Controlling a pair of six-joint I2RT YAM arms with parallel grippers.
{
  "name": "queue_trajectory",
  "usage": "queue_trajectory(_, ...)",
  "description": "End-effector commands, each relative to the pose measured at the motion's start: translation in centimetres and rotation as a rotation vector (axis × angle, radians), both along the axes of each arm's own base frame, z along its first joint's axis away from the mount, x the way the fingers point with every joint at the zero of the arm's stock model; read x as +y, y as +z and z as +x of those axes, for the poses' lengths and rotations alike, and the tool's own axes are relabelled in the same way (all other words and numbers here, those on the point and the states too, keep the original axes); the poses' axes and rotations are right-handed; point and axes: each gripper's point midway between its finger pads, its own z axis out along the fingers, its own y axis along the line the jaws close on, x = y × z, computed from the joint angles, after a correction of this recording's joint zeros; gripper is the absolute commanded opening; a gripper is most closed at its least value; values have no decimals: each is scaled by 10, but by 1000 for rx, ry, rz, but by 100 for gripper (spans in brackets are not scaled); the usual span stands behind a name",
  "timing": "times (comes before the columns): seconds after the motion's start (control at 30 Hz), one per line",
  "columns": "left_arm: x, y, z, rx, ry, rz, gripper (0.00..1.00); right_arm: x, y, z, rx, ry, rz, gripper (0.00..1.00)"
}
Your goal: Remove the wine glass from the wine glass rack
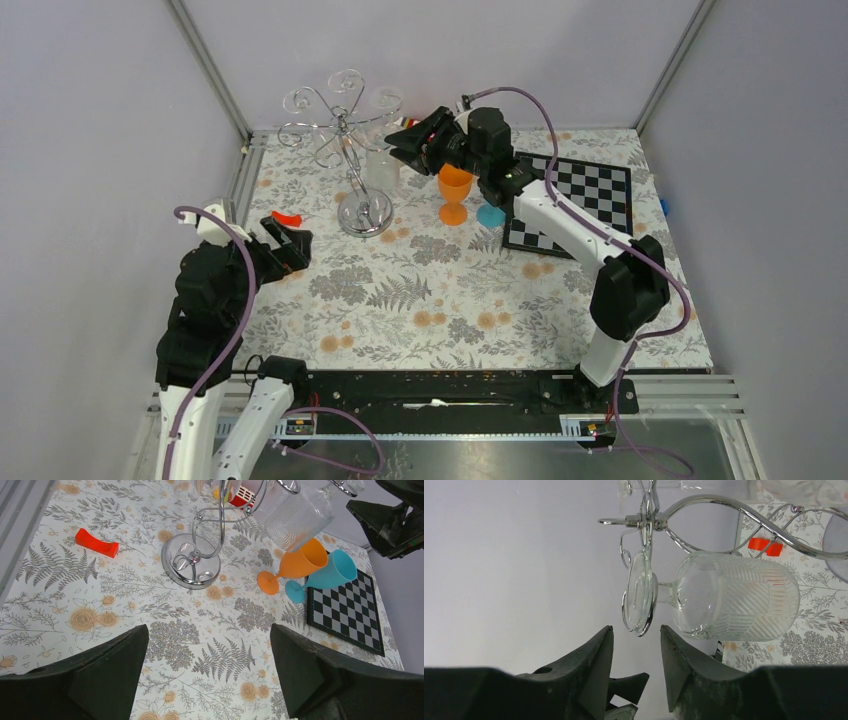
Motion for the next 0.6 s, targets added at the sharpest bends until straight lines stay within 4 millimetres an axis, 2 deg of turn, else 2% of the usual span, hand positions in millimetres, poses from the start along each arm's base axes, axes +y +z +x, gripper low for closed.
queue_trajectory(0.0, 3, 29, 5, -78, 28, -20, 99, -8, 39, 7, -62, -24, 97, 44)
queue_trajectory(0.23, 4, 25, 1, -62, 33, -28, 99, -19, 31, 13, -55, -66, 24, 43)
queue_trajectory(0.37, 3, 27, 0, -64, 29, -35, 99, -21, 24, 18, -37, -56, -80, 34)
queue_trajectory(0.57, 2, 29, 0, -64, 24, -34, 99, -16, 31, 20, -52, -16, -64, 38)
